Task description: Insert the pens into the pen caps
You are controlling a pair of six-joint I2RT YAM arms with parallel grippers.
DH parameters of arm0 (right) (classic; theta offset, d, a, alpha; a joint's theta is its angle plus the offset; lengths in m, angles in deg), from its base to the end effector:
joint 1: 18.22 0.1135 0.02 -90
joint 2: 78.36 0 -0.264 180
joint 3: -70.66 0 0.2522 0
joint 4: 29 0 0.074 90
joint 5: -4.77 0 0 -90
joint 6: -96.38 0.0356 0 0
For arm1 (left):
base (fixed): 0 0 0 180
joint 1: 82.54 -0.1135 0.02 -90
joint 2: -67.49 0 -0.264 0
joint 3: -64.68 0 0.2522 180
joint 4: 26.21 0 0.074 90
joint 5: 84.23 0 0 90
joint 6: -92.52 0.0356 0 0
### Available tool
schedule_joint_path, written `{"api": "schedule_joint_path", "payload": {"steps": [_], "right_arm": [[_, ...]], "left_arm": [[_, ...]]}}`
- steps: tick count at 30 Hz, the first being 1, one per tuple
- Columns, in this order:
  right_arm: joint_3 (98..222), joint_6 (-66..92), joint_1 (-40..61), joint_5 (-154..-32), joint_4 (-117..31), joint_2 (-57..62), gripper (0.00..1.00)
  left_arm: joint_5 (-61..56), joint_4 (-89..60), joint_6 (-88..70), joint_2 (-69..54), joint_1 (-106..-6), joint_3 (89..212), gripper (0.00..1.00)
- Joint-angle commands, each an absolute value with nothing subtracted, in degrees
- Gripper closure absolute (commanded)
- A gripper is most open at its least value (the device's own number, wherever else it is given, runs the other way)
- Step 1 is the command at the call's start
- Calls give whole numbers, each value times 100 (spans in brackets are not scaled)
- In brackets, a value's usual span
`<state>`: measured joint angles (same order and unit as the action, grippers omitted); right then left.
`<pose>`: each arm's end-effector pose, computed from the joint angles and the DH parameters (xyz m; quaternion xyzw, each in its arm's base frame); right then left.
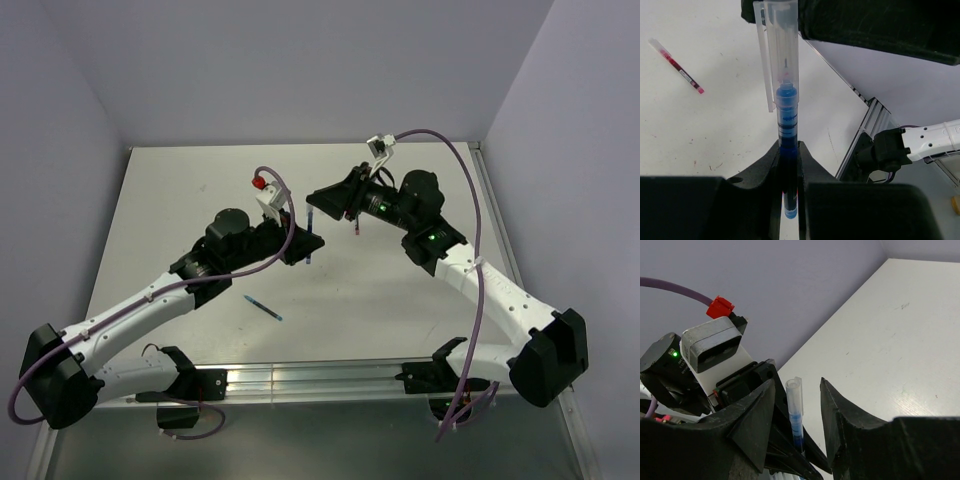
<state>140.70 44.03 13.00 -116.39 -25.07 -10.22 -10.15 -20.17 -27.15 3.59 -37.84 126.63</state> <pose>0.2279 0.1597 0.3775 -0.1628 0.6558 0.5527 0.4878 0.1801 -0.1920 0.3270 0.1878 0.7291 -0.4760 0.4545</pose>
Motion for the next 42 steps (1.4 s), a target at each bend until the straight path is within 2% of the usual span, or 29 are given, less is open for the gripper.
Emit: {"api": "schedule_joint_path", "payload": {"steps": [1,9,15,18,21,26,42], "right_arm": [[14366,4391,1333,-11766,-2219,-980,52],[14393,4365,1430,-11863,-2254,-893,53],[14437,4339,1491,-11907,-2298,-831,60],[14445,4330,1526,-11907,-2325,-796,68],[14428,4321,1544,-11907,-2342,-796,84],[14393,4268,1544,-11933,-2439,-822,100],[14059,3478,1992,-11599,-2755,-1121,100]], "left_arm": [[-1181,-2379,-2772,351,-3772,12801,100],[-1190,-2370,-2763,298,-3772,12837,100],[-1128,-2326,-2754,298,-3763,12837,100],[-1102,-2300,-2763,298,-3772,12854,100],[-1075,-2308,-2763,306,-3772,12845,100],[-900,-2256,-2754,342,-3763,12863,100],[-706,-2212,-2780,420,-3781,12960,100]]}}
